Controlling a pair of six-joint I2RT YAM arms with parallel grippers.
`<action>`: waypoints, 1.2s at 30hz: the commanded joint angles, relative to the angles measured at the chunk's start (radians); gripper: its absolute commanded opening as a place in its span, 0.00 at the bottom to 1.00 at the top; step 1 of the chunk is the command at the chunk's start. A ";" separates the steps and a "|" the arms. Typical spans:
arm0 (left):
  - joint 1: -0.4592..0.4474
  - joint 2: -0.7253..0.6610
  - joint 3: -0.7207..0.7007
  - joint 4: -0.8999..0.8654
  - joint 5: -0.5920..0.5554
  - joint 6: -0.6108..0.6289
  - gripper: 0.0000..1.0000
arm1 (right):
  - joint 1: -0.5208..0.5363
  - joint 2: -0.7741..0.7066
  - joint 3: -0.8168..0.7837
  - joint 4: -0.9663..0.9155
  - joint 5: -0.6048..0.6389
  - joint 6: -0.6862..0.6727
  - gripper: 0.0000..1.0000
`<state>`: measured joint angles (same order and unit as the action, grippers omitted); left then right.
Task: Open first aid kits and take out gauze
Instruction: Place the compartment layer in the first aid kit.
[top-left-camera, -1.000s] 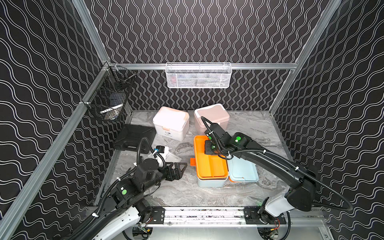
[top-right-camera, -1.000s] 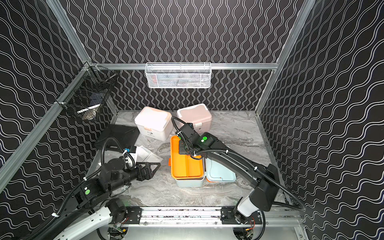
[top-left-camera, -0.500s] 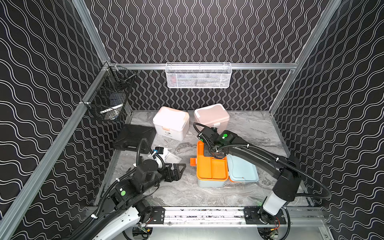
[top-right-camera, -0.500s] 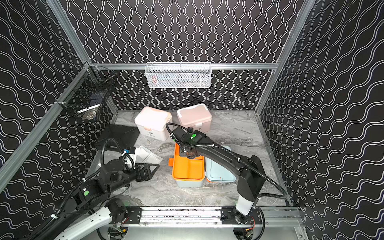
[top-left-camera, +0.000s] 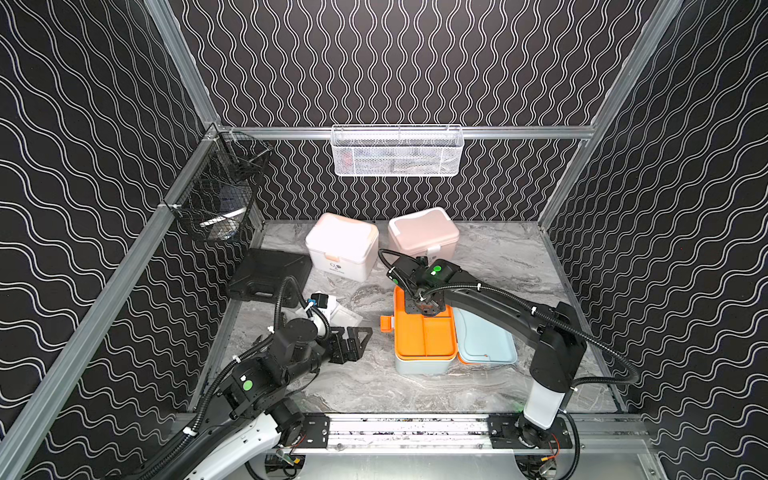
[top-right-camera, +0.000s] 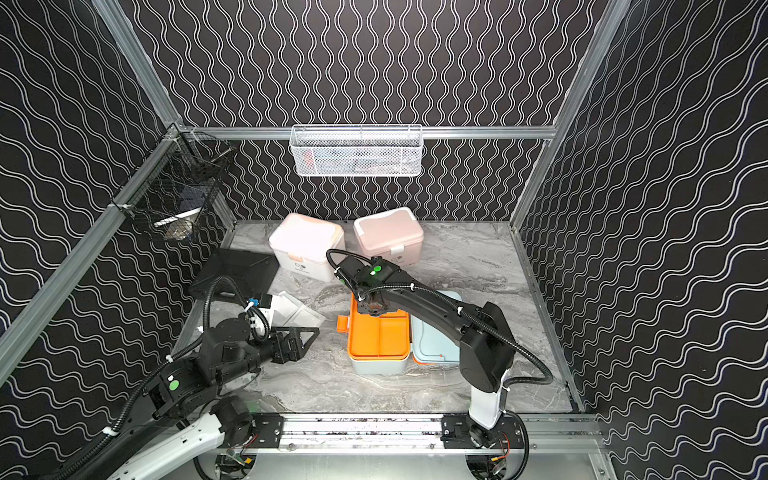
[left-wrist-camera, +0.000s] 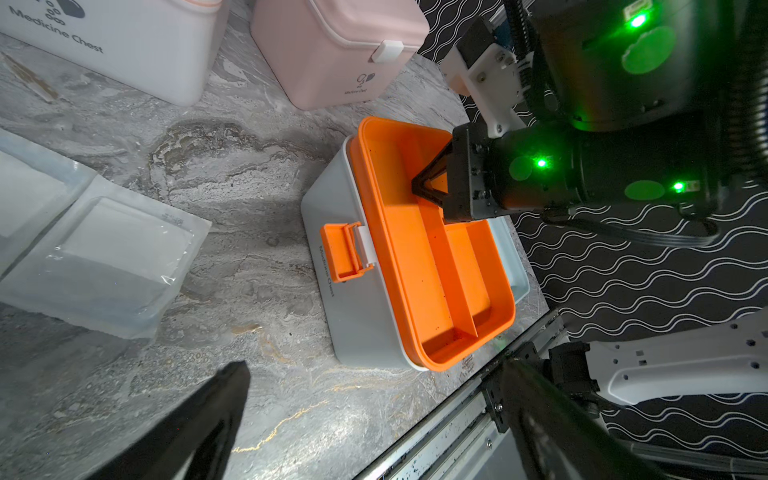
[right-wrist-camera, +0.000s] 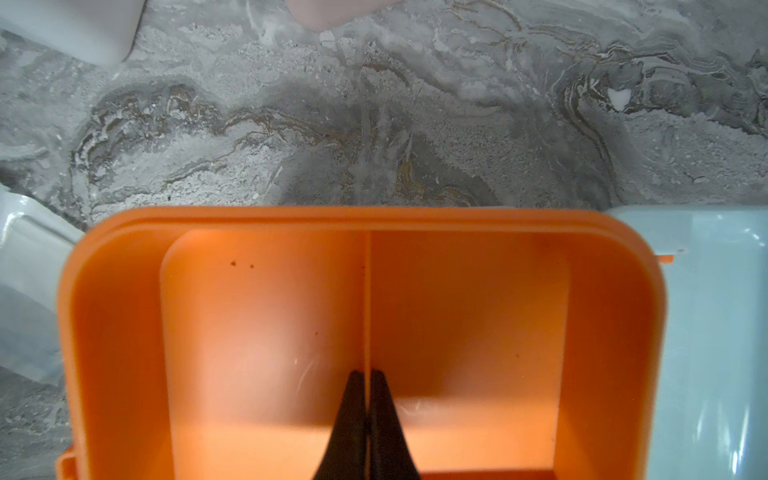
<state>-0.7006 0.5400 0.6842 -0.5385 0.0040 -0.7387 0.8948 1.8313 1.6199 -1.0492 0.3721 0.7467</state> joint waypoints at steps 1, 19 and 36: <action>0.000 0.003 0.006 0.006 -0.002 -0.005 0.99 | -0.002 0.011 0.008 -0.021 0.011 -0.001 0.00; 0.001 0.044 0.024 0.021 0.029 0.004 0.99 | -0.016 -0.066 -0.107 0.074 -0.097 0.016 0.17; -0.075 0.356 0.245 0.032 0.082 0.068 0.99 | -0.285 -0.590 -0.405 0.199 -0.211 -0.115 1.00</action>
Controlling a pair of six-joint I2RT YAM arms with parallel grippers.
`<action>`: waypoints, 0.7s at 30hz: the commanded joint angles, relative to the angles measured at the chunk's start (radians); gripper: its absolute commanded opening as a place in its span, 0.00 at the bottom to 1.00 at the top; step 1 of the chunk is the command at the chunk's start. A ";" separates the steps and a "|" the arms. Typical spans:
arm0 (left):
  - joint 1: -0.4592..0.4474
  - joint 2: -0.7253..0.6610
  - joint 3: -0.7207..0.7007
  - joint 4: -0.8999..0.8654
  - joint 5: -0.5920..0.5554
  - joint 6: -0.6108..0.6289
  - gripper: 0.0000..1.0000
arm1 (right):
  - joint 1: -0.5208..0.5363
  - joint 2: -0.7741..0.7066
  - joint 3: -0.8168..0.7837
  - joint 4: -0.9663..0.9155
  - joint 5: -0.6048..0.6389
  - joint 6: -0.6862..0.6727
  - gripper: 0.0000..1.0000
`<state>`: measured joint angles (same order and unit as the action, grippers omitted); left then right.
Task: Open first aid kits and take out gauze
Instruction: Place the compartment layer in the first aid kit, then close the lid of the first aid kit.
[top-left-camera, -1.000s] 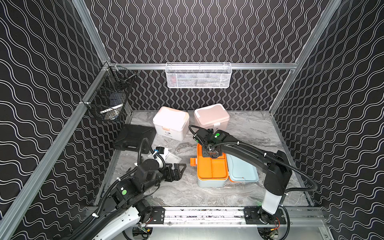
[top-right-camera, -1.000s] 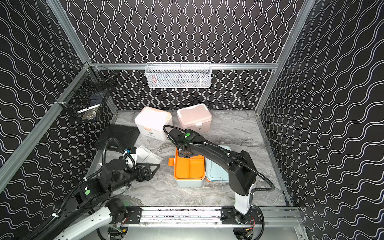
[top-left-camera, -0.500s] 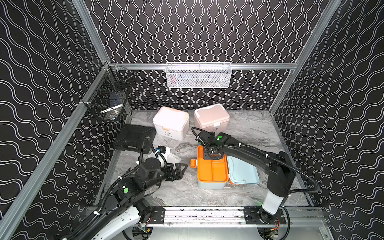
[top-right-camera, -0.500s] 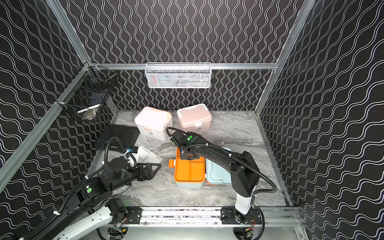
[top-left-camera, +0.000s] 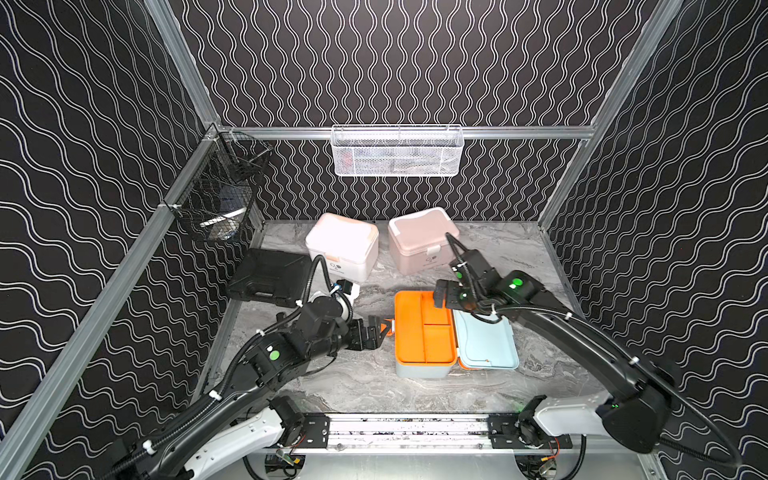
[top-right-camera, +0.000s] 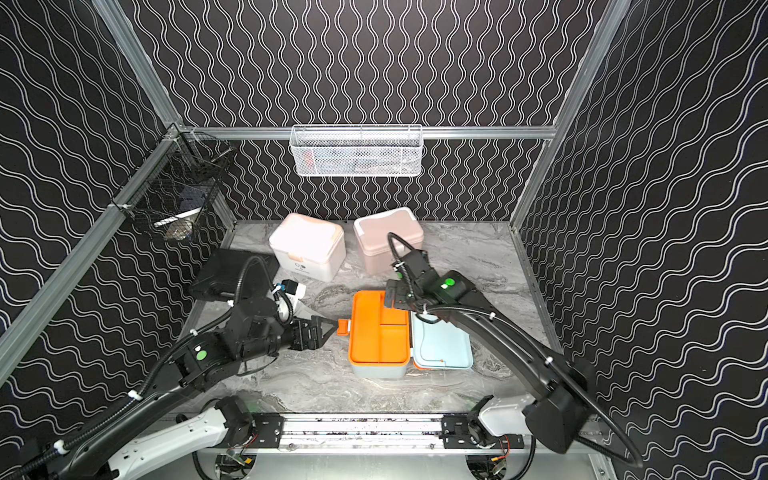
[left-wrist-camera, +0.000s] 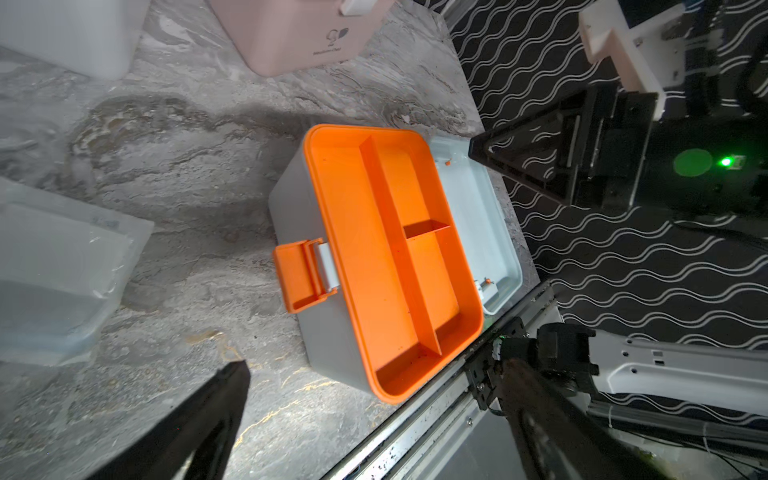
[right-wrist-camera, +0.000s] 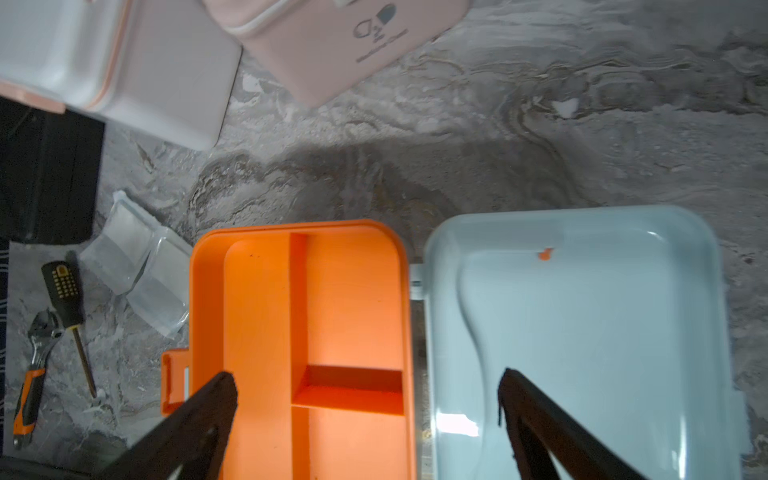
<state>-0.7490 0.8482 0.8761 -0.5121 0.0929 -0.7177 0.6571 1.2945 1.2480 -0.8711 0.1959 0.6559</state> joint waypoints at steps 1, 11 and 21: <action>-0.046 0.081 0.081 -0.006 -0.021 0.059 0.99 | -0.080 -0.078 -0.054 0.022 -0.045 -0.030 1.00; -0.164 0.381 0.257 -0.030 -0.073 0.127 0.99 | -0.397 -0.267 -0.242 0.050 -0.185 -0.043 1.00; -0.173 0.558 0.363 -0.074 -0.108 0.185 0.99 | -0.692 -0.305 -0.399 0.134 -0.483 -0.055 1.00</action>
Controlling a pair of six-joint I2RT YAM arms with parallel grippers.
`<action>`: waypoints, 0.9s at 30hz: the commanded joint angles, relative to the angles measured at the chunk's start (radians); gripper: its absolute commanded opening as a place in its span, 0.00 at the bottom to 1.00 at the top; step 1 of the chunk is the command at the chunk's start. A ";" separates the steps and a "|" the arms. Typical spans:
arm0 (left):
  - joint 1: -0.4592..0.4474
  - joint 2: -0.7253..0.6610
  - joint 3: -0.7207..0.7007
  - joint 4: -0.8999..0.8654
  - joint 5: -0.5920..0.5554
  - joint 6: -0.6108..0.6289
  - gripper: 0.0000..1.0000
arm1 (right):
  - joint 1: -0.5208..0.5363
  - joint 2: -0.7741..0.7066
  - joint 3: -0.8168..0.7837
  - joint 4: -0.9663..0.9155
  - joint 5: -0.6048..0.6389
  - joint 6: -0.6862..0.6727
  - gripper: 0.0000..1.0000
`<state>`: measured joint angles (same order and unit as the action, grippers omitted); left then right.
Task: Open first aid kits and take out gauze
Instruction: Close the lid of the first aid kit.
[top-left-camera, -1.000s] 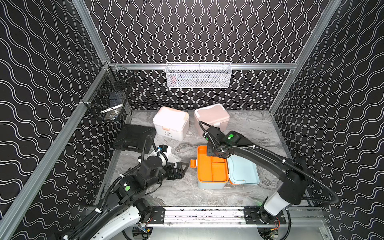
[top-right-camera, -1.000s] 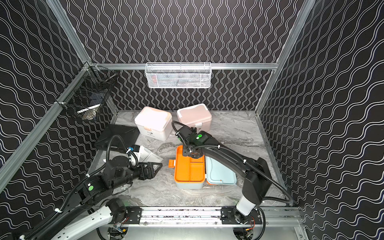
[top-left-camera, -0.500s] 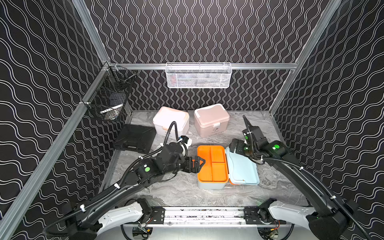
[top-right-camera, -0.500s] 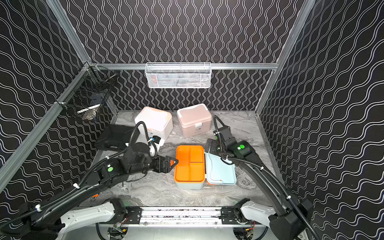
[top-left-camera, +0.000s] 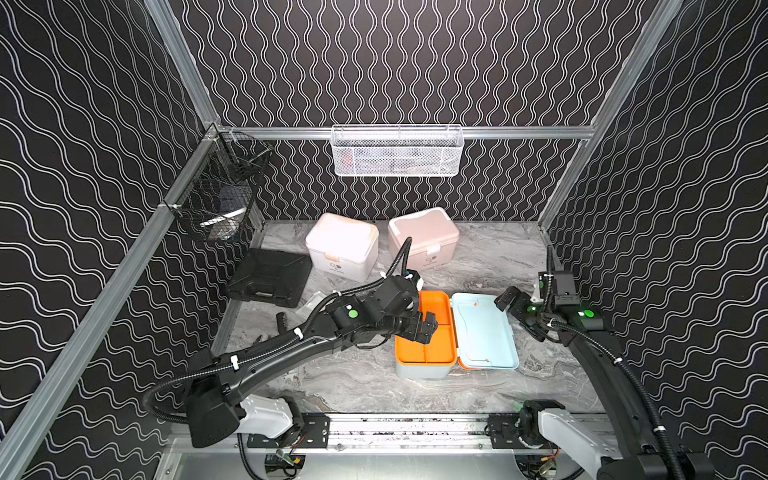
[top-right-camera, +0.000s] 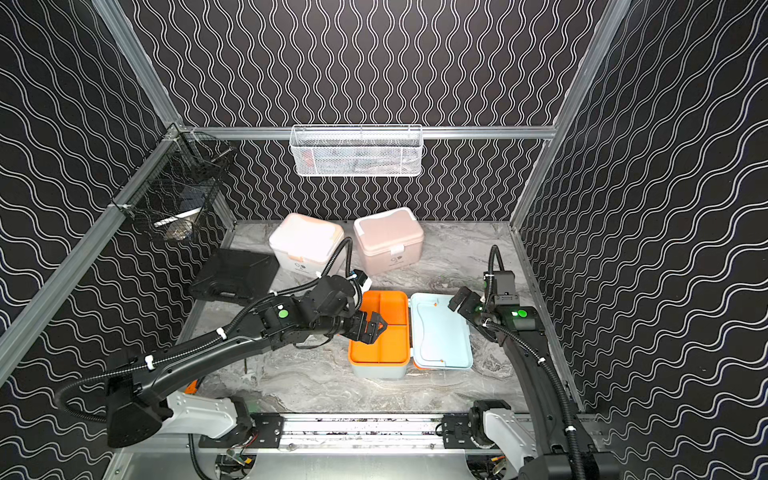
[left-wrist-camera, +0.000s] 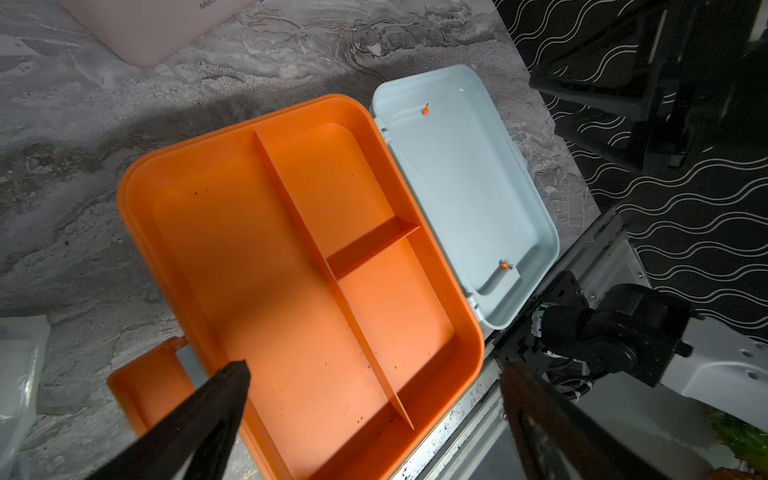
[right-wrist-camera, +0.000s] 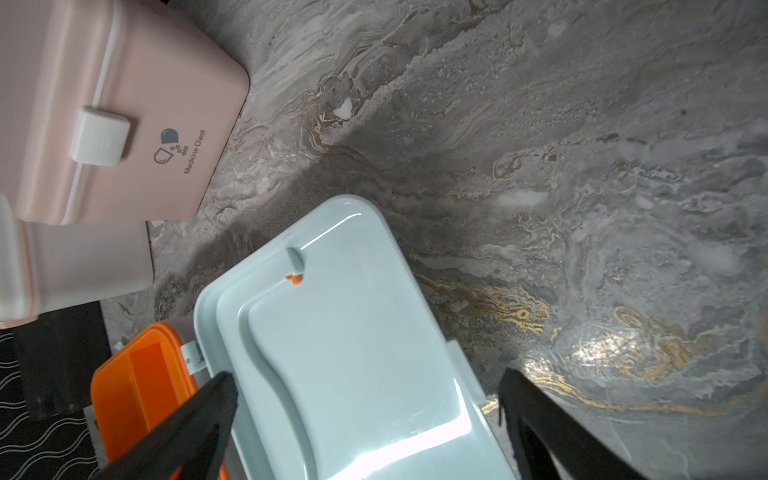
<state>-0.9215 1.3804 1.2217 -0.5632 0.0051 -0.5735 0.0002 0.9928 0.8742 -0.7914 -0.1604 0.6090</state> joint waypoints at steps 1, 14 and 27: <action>0.000 0.041 0.022 -0.021 -0.015 0.043 0.99 | -0.056 -0.001 -0.043 0.065 -0.155 -0.008 1.00; 0.000 0.124 0.003 0.038 0.002 0.037 0.99 | -0.166 0.031 -0.229 0.202 -0.393 -0.019 1.00; -0.001 0.154 -0.053 0.100 0.028 0.002 0.99 | -0.168 0.013 -0.207 0.190 -0.500 -0.025 1.00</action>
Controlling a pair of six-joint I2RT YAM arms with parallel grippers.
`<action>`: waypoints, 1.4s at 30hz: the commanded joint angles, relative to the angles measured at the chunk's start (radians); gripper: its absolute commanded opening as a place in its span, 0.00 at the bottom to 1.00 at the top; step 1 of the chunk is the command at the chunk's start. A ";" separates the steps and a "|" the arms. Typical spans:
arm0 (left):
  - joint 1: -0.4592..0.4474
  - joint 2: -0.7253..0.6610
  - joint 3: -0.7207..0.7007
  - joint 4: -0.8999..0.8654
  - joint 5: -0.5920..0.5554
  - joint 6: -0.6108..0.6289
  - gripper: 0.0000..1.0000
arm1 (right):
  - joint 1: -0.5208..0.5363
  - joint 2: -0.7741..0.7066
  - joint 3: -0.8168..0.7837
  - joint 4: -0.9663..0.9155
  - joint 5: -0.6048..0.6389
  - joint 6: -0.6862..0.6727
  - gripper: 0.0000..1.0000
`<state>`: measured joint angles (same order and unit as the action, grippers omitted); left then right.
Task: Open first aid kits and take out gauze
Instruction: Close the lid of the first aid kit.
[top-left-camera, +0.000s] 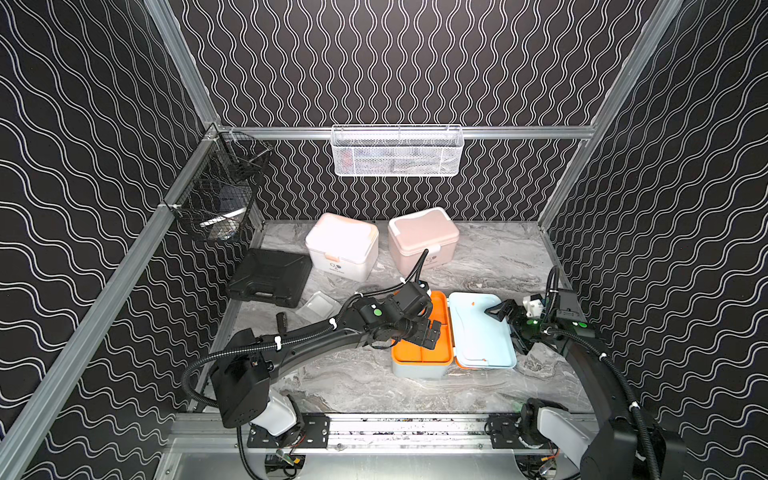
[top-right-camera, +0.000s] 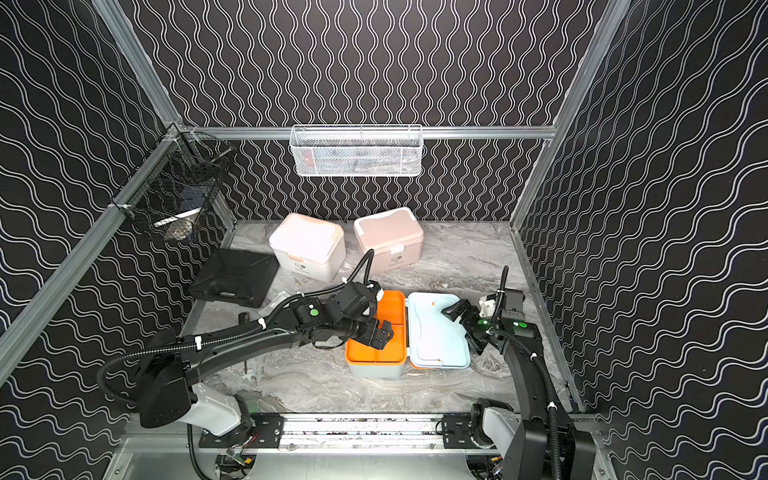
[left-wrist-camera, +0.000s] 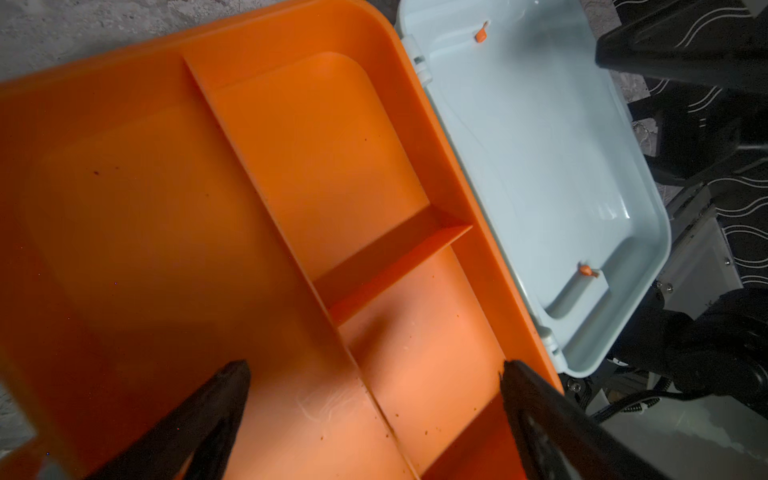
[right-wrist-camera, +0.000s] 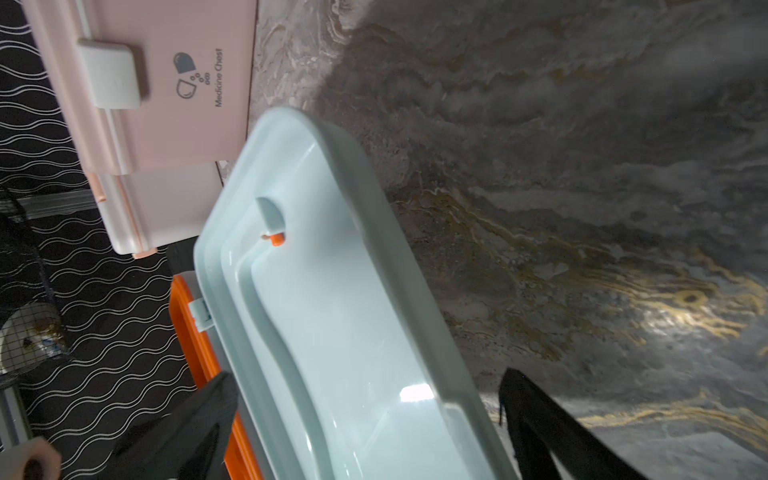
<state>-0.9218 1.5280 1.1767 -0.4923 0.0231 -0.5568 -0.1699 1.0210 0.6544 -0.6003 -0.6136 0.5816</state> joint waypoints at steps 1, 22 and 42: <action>-0.001 0.006 -0.014 0.035 0.013 -0.018 0.99 | 0.002 -0.023 0.013 0.001 -0.050 0.013 1.00; -0.044 0.051 -0.039 0.179 0.099 -0.074 0.99 | 0.003 -0.176 0.199 0.013 -0.342 0.215 1.00; -0.098 0.051 -0.079 0.402 0.096 -0.189 0.99 | 0.102 -0.167 0.334 -0.038 -0.311 0.226 1.00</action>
<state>-1.0187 1.6020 1.1099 -0.1421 0.1127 -0.7162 -0.0845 0.8532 0.9649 -0.6281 -0.9394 0.8043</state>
